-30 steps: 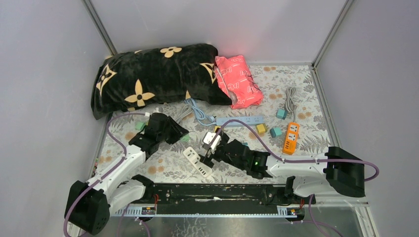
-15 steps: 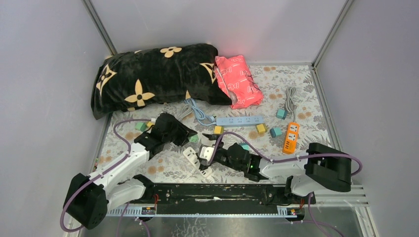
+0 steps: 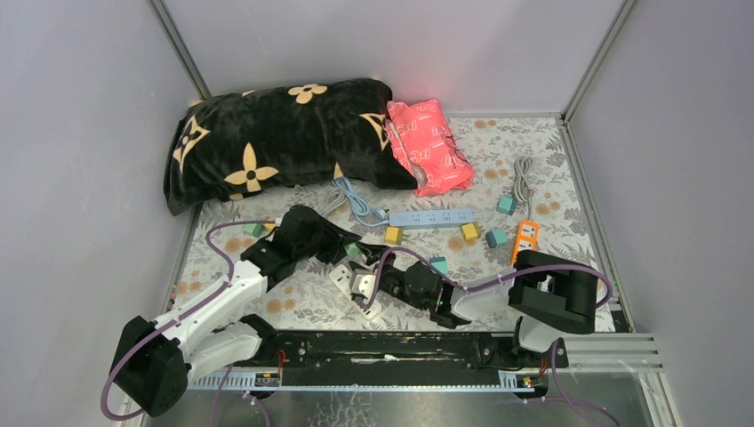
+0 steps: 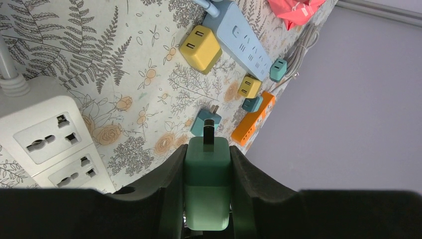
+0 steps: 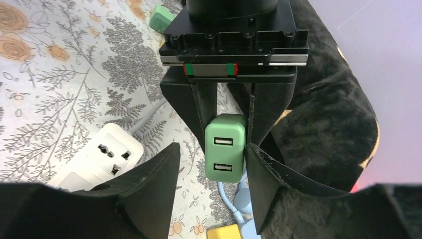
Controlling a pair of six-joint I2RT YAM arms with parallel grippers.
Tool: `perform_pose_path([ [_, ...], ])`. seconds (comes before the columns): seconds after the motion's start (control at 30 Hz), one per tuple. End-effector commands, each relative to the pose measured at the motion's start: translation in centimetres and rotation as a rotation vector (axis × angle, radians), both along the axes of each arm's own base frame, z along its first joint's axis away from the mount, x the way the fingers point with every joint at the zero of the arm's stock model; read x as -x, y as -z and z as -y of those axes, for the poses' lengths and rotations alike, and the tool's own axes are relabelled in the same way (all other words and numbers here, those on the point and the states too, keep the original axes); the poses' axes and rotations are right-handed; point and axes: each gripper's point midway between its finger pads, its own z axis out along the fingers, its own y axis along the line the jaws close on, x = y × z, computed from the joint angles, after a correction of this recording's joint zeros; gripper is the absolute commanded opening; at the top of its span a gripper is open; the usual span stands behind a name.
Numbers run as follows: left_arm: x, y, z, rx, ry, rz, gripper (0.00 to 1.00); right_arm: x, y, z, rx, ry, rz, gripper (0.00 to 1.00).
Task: Insert the plug
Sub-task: Pick up the plug from the center of the board.
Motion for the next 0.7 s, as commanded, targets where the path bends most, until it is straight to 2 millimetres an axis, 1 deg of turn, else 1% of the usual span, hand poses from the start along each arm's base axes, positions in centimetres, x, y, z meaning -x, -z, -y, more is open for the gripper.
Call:
perform_pose_path([
  [0.0,-0.7,-2.9,1.1,0.084,-0.002,0.057,0.09,-1.0,-2.6,0.1,-0.086,0.052,0.093,0.57],
  [0.07,-0.7,-3.0,1.1,0.084,0.002,0.060,0.09,-1.2,-2.6,0.3,-0.089,0.067,0.107,0.56],
  [0.13,-0.6,-3.0,1.1,0.084,0.004,0.062,0.09,-1.7,-1.8,0.5,-0.067,0.095,0.123,0.54],
  [0.23,-0.5,-3.0,1.0,0.086,0.002,0.061,0.09,-2.4,-1.4,1.1,-0.058,0.141,0.159,0.50],
  [0.47,-0.3,-3.0,1.2,0.092,0.008,0.057,0.09,-2.6,-1.0,1.4,-0.043,0.159,0.177,0.42],
  [0.67,-0.2,-3.4,1.4,0.101,0.016,0.062,0.10,-2.5,-1.1,1.3,-0.047,0.154,0.168,0.33],
])
